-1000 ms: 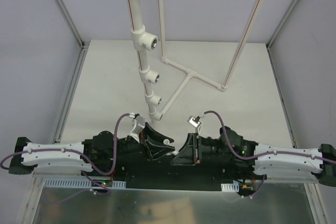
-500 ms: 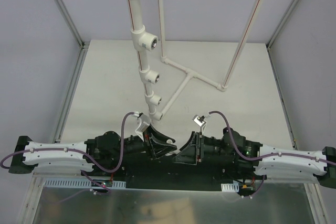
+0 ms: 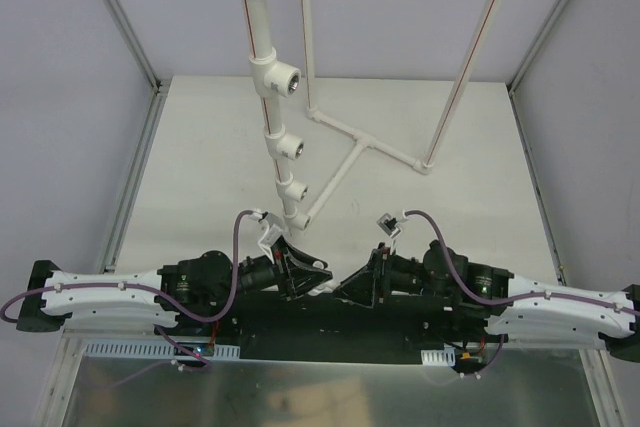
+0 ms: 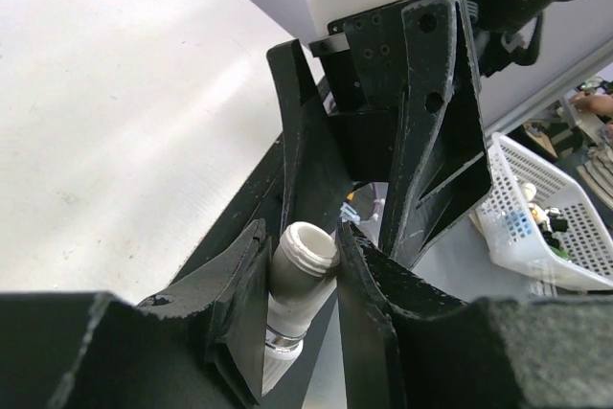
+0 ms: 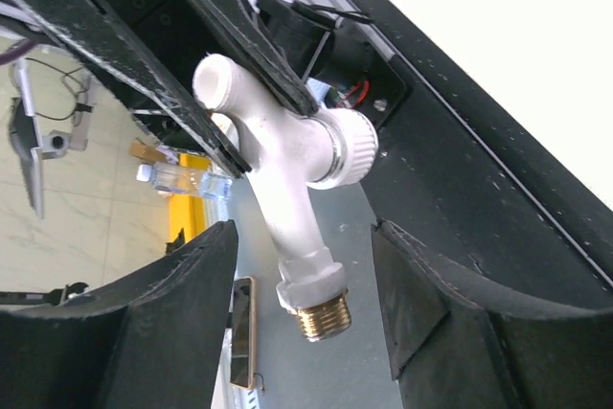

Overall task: Install the water faucets
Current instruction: Pick up the water faucet from the center of the board.

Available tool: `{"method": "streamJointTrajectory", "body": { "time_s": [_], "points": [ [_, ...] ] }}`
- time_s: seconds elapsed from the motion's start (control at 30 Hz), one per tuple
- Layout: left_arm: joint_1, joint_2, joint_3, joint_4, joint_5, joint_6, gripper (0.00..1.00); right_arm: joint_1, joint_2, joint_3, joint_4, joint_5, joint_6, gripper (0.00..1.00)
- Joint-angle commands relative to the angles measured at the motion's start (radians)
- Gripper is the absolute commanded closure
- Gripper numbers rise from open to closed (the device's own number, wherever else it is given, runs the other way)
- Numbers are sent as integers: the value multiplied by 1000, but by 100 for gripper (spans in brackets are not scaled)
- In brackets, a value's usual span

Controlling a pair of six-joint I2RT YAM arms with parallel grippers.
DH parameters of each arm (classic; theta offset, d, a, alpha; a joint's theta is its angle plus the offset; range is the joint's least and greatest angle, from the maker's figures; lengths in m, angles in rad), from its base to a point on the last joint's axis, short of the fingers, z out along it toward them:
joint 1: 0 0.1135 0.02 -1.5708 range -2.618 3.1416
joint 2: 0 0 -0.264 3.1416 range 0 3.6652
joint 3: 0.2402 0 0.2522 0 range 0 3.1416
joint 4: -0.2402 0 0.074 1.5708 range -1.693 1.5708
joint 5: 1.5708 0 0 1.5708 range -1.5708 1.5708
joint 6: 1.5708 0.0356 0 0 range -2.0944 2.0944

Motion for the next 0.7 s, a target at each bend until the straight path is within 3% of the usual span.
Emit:
{"method": "streamJointTrajectory", "body": {
  "time_s": [0.0,0.3,0.47,0.67],
  "points": [
    [-6,-13,56,-16,-65,-35,100,-2,40,70,-61,69,-31,37],
    [-6,-38,71,-88,-207,-52,100,-1,65,116,-153,155,10,40],
    [-6,-33,79,-101,-300,-52,100,-1,43,145,-248,270,111,41],
    [-6,28,99,-86,-376,-26,100,1,-38,108,-328,468,476,40]
  ]
}}
